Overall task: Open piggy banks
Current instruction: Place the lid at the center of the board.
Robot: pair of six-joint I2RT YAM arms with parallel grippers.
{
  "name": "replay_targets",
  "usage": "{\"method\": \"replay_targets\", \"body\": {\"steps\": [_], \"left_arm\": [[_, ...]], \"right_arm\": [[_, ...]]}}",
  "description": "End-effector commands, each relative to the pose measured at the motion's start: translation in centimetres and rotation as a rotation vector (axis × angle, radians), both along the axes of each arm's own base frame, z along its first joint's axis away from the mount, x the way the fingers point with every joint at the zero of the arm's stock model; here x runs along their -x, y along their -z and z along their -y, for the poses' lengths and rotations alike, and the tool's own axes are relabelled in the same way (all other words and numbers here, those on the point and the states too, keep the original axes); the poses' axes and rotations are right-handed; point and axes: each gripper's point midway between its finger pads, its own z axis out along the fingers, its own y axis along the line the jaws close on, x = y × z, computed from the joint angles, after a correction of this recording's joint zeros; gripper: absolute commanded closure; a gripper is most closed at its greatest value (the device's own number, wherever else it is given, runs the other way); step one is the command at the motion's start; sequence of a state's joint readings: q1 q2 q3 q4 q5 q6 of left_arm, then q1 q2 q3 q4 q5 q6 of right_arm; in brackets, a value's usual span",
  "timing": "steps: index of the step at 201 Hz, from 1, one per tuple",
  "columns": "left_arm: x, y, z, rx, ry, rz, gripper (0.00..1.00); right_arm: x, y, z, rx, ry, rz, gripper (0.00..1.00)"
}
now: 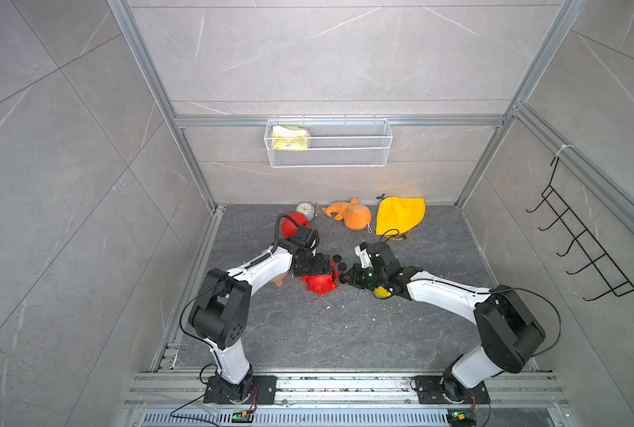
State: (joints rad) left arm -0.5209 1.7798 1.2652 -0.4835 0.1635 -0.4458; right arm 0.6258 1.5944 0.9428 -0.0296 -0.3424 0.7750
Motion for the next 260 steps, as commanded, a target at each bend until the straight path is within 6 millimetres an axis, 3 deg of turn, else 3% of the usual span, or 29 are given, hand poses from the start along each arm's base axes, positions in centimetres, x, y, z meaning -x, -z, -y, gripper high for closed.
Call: {"method": "replay_targets", "body": {"steps": [1, 39, 94, 147, 181, 193, 260], "left_arm": [[-1.3, 3.6, -2.4, -0.153, -0.086, -0.026, 0.09], [-4.4, 3.3, -3.3, -0.191, -0.121, 0.011, 0.09], [-7.1, 2.8, -7.4, -0.284, -0.185, 0.041, 0.09], [-7.9, 3.0, -11.7, -0.318, -0.264, 0.024, 0.08], [-8.1, 2.7, -13.3, -0.317, -0.300, 0.017, 0.05], [-8.3, 2.1, -13.5, -0.313, -0.306, 0.027, 0.01], [-8.2, -2.5, -14.2, -0.313, -0.320, 0.098, 0.00]], "right_arm": [[0.3, 0.0, 1.8, 0.129, -0.033, 0.039, 1.00], [0.0, -0.4, 2.4, 0.196, -0.061, 0.080, 1.00], [-0.5, 0.1, 2.7, 0.276, -0.103, 0.094, 1.00], [-1.2, 1.9, 2.3, 0.382, -0.181, 0.045, 1.00], [-2.2, 3.6, 1.6, 0.463, -0.236, 0.019, 1.00], [-2.7, 4.0, 1.4, 0.491, -0.249, 0.019, 1.00], [-3.8, 7.4, 1.1, 0.642, -0.291, -0.016, 1.00]]}}
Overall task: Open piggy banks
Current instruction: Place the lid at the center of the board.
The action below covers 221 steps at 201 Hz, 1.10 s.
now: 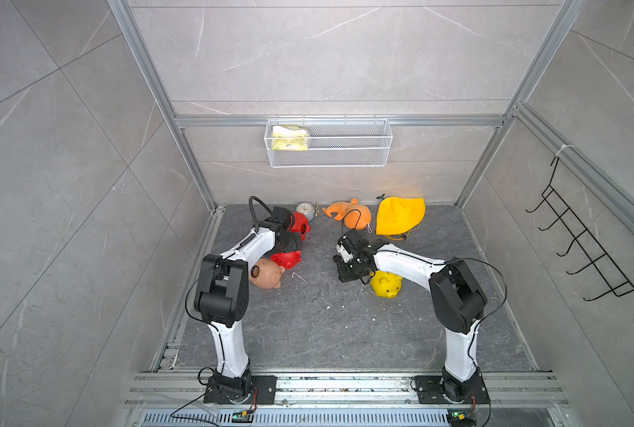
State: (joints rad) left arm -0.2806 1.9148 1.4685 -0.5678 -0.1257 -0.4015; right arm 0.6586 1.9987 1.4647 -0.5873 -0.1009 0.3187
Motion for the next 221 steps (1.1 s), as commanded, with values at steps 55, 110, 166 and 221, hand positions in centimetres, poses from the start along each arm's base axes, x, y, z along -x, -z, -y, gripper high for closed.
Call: {"method": "replay_targets", "body": {"steps": [55, 110, 166, 221], "left_arm": [[2.0, -5.1, -1.6, -0.038, 0.002, 0.050, 0.00], [2.4, -6.1, -1.4, -0.009, -0.007, 0.064, 0.00], [3.2, -8.3, -0.4, 0.075, 0.013, 0.109, 0.00], [4.5, -10.2, 1.8, 0.235, 0.061, 0.172, 0.00]], "right_arm": [[-0.7, 1.8, 0.7, 0.122, -0.015, -0.005, 0.87], [-1.7, -1.3, 1.2, 0.151, -0.017, 0.066, 0.76], [-2.5, -8.4, 4.3, 0.212, 0.025, 0.245, 0.63], [-0.9, -12.9, 8.6, 0.161, 0.123, 0.314, 0.01]]}}
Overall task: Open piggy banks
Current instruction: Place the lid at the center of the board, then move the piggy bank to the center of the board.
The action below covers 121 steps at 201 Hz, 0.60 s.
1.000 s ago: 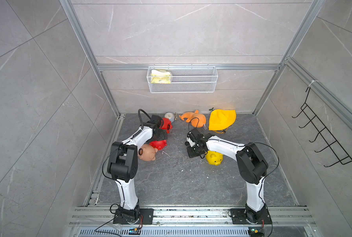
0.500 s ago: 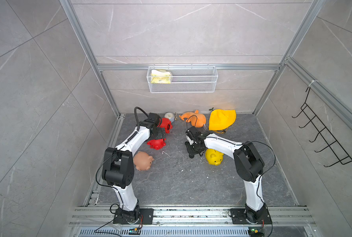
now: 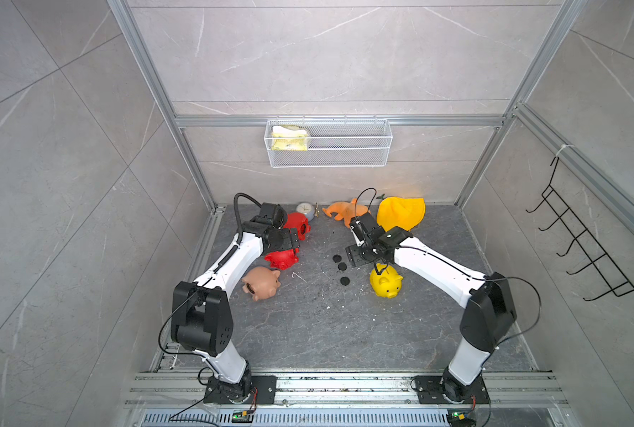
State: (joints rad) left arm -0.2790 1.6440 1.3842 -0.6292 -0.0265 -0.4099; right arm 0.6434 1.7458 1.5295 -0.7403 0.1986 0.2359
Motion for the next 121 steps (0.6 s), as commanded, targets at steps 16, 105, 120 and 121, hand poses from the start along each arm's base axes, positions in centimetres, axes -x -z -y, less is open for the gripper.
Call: {"method": "replay_targets", "body": {"steps": [16, 105, 120, 121], "left_arm": [[1.1, -3.1, 1.8, 0.162, 0.030, 0.104, 0.00], [4.6, -3.1, 3.4, 0.326, 0.063, 0.146, 0.00], [4.8, -2.7, 3.6, 0.337, 0.064, 0.138, 0.00], [4.8, -2.8, 3.6, 0.340, 0.065, 0.138, 0.00]], "right_arm": [[1.9, -1.2, 4.2, -0.070, 0.096, -0.008, 0.00], [6.3, 5.9, 8.4, -0.247, 0.208, -0.170, 0.00], [6.6, 6.8, 7.6, -0.275, 0.174, -0.203, 0.00], [6.6, 6.9, 7.5, -0.277, 0.173, -0.206, 0.00]]}}
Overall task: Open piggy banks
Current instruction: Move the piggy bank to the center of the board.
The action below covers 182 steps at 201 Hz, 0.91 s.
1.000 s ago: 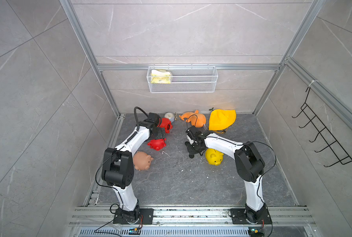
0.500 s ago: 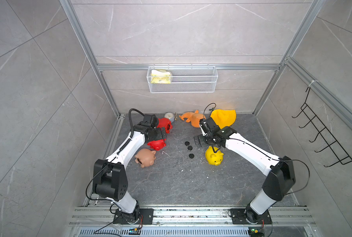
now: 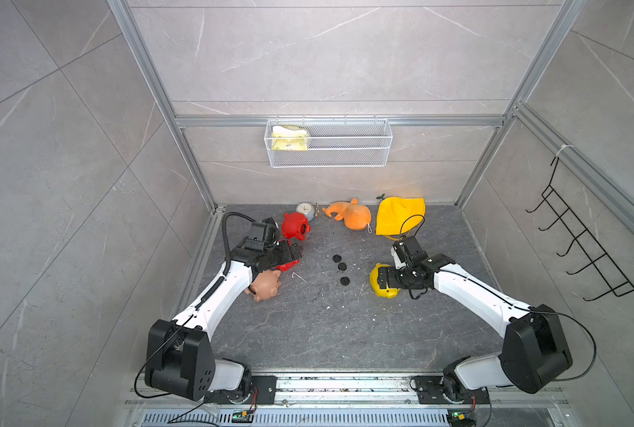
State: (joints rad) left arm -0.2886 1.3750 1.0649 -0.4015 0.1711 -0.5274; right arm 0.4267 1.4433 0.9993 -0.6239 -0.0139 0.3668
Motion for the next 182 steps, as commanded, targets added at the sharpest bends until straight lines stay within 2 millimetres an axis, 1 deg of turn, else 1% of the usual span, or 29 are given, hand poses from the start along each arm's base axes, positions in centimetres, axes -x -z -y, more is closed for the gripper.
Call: {"method": "replay_targets", "body": {"steps": [1, 23, 46, 73, 84, 94, 112, 121, 131, 141, 161, 168, 182], "left_arm": [[0.0, -1.5, 1.2, 0.076, 0.022, 0.046, 0.00], [0.1, -1.3, 1.5, 0.093, 0.026, 0.045, 0.00], [0.2, -1.2, 1.8, 0.100, 0.033, 0.044, 0.00], [0.3, -1.2, 2.2, 0.109, 0.038, 0.043, 0.00], [0.3, -1.3, 2.3, 0.110, 0.040, 0.044, 0.00], [0.3, -1.3, 2.4, 0.109, 0.038, 0.043, 0.00], [0.4, -1.1, 2.5, 0.107, 0.039, 0.038, 0.00], [0.5, -1.0, 2.7, 0.108, 0.041, 0.035, 0.00], [0.5, -1.0, 2.8, 0.110, 0.044, 0.035, 0.00], [0.5, -1.0, 2.9, 0.109, 0.044, 0.037, 0.00], [0.6, -0.9, 3.2, 0.106, 0.045, 0.033, 0.00], [0.7, -0.8, 3.3, 0.103, 0.046, 0.033, 0.00], [0.9, -0.6, 3.4, 0.099, 0.047, 0.029, 0.00]], "right_arm": [[-0.4, -0.1, -2.3, -0.118, -0.046, 0.023, 0.00], [-0.1, 0.7, -3.2, -0.163, -0.079, 0.011, 0.01], [-0.3, 0.8, -3.7, -0.180, -0.089, 0.023, 0.01], [-0.1, -1.5, -5.8, -0.266, -0.159, 0.067, 0.00], [-0.2, -2.3, -5.7, -0.268, -0.157, 0.092, 0.00], [-0.5, -2.9, -5.1, -0.237, -0.149, 0.125, 0.00], [-1.9, -3.6, -3.5, -0.135, -0.133, 0.177, 0.00], [-2.7, -3.8, -3.3, -0.115, -0.139, 0.182, 0.00], [-3.5, -3.6, -3.6, -0.107, -0.151, 0.174, 0.00], [-4.7, -3.6, -4.2, -0.115, -0.166, 0.175, 0.00], [-6.5, -2.6, -5.3, -0.111, -0.184, 0.152, 0.00], [-7.1, -2.1, -5.4, -0.099, -0.181, 0.146, 0.00], [-7.4, -1.1, -5.3, -0.077, -0.174, 0.124, 0.00]]}}
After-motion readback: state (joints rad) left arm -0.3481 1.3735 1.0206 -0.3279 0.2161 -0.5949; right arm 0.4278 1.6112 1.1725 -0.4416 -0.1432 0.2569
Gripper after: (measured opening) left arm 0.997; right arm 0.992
